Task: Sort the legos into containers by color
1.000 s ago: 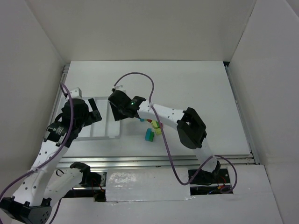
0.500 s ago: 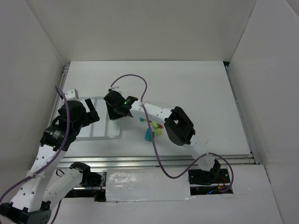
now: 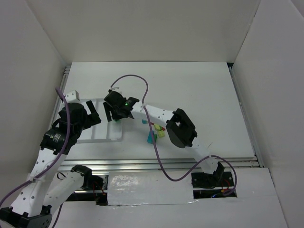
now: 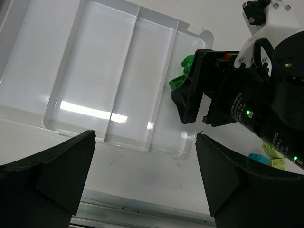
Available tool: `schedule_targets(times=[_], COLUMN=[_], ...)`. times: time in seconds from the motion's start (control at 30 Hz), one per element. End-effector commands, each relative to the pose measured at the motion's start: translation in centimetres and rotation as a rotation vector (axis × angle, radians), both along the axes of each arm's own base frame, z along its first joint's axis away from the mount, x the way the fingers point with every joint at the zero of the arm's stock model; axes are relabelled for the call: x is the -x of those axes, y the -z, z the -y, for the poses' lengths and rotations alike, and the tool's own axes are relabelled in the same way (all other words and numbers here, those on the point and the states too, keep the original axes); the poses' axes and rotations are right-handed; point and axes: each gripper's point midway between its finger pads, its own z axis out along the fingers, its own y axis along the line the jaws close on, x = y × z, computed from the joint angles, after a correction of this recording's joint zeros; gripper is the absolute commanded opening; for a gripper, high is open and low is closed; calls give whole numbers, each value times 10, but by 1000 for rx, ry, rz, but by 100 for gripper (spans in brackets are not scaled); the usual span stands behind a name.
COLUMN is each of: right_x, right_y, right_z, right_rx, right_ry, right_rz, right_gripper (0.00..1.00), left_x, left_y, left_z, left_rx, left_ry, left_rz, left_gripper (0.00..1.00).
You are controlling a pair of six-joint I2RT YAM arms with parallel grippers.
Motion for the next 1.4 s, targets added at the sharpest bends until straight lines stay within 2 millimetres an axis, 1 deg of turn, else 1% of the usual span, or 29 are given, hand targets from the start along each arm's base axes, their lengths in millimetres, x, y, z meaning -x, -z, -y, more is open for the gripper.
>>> schedule_targets(times=[0.0,0.03,0.07,0.1,0.13,0.17,0.2,0.23,0.27,0.3,0.33,0.37,0.4,0.47,0.5,0.57,0.6,0.73,0.9,0.97,1.0,1.03,1.07,1.17,1.2,1.23,1.27,1.33,1.37], right_x=[-13,-9,-10,-9,0,0,11,14,16,20,27,33,38,44,47,50,52,65,80,90,96,98,106,114,112,112,110,110,107], right_y=[-69,-58,-56,-78,-60,-62,-63,-64,-80,-78,-64,-72,-57,-59,-49,-46,-36,-29,-23,-26,-20,-18,-15,-3,-4,5,6,17,17], right_z=[8,19,29,34,49,58,75,84,97,107,123,134,151,169,180,194,205,216,230,219,218,212,204,189,184,182,180,181,180], right_rx=[-83,-60,-58,-102,-64,-65,-48,-41,-56,-48,-13,-17,20,49,79,102,116,114,99,33,26,-3,-5,8,3,15,17,44,51], right_ry=[31,35,49,55,56,67,63,64,66,70,75,78,89,96,103,109,117,100,280,333,339,370,356,375,378,393,402,421,431], right_rz=[94,72,65,88,62,67,64,66,85,75,46,48,25,28,13,4,-20,-56,-79,-83,-95,-100,-101,-114,-110,-117,-110,-121,-114], right_gripper=[81,81,81,81,81,81,80,81,81,81,80,80,80,79,79,80,80,81,81,81,81,81,81,81,81,81,81,80,80], left_x=[-2,-1,-1,-1,-1,-1,-2,-2,-2,-3,-3,-4,-4,-5,-5,-6,-6,-6,-8,-9,-10,-10,-10,-10,-10,-10,-10,-9,-10], left_y=[-14,-14,-16,-16,-15,-15,-16,-15,-15,-14,-13,-12,-12,-11,-12,-10,-10,-8,-6,-5,-4,-3,-3,-2,-3,-2,-2,-2,-2], left_z=[-1,-1,-2,-1,-1,0,1,1,3,4,4,5,7,9,11,12,13,15,19,20,20,21,21,22,23,23,23,23,23], left_rx=[17,17,20,22,20,21,23,23,25,25,25,24,28,31,35,35,37,40,43,44,44,44,43,45,46,46,45,44,46], left_ry=[-15,-15,-15,-11,-8,-5,0,1,12,15,18,21,32,41,52,60,66,77,95,103,102,105,107,111,114,116,118,120,118], left_rz=[47,50,56,58,58,55,59,57,54,51,45,43,41,42,43,39,38,29,24,18,15,10,9,6,9,9,8,5,7], left_gripper=[100,100,100,99,100,99,100,99,100,100,99,100,100,100,100,99,100,99,100,100,100,99,100,100,99,99,99,100,100])
